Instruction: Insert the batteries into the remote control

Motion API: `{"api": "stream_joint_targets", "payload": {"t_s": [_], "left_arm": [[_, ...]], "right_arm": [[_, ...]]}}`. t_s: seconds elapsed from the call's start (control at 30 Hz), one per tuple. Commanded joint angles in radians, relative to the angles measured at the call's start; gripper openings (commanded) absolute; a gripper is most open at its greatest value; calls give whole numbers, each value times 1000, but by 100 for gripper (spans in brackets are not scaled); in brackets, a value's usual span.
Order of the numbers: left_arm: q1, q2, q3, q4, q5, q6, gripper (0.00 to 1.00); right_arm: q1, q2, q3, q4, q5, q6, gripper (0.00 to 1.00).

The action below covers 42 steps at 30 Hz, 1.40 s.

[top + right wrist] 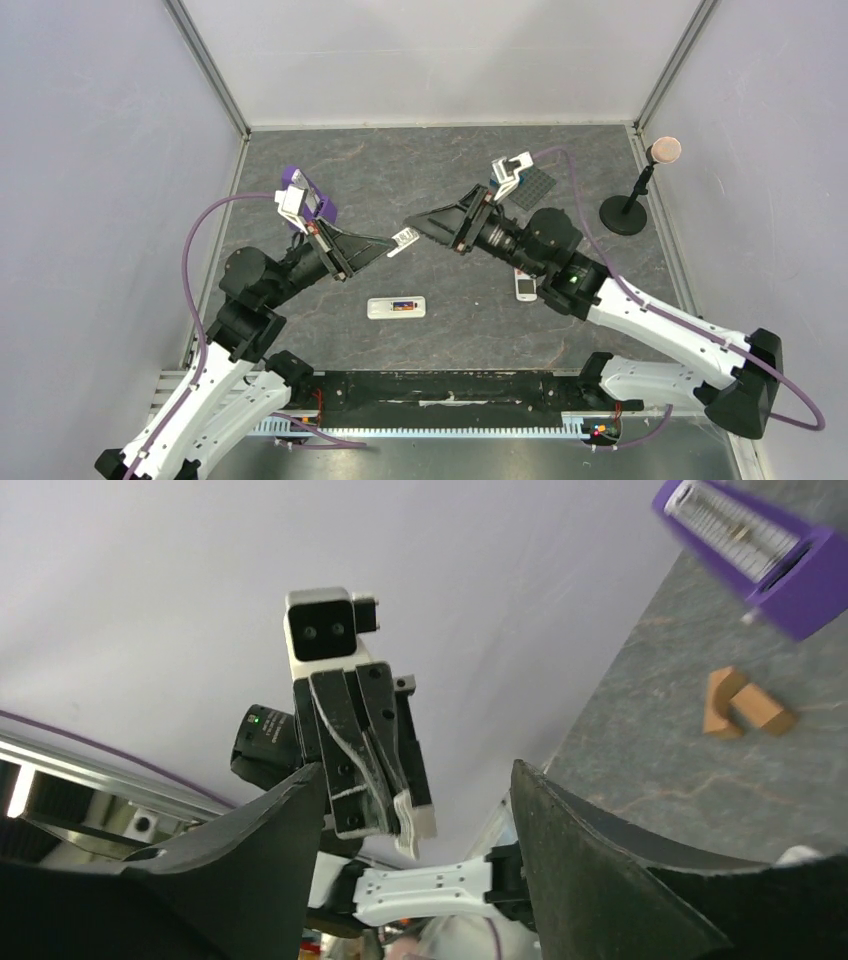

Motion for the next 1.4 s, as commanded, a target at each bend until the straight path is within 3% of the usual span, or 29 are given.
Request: {"api": "stream_joint_targets", "payload": {"t_s": [0.0,0.17,0.3,0.43,0.67,1.03,1.13,1.27,1.37], "left_arm": [[-1,10,80,-76,88,52,2],[-1,34,120,-165,197,96,2],[-1,51,138,-203,237,120,2],[0,64,141,-200,262,122,2],[0,94,166,-179,298,122,2],[0,114,166,-170,309,121,2],[0,114,166,-167,318,122,2],[0,111,162,-167,329,125,2],[0,105,159,-168,330,131,2]], "right_arm": [[-105,-51,125,-134,-201,-186,72],[-173,-11,215,-252,-510,-313,74],[-173,7,234,-294,-614,-386,70],[-173,25,244,-377,-644,-451,59],[-172,27,210,-410,-649,-483,59],[-172,28,177,-399,-667,-433,23],[-172,25,162,-388,-660,-414,23],[-172,14,144,-361,-657,-397,32],[-173,8,140,-352,-653,-388,30]]}}
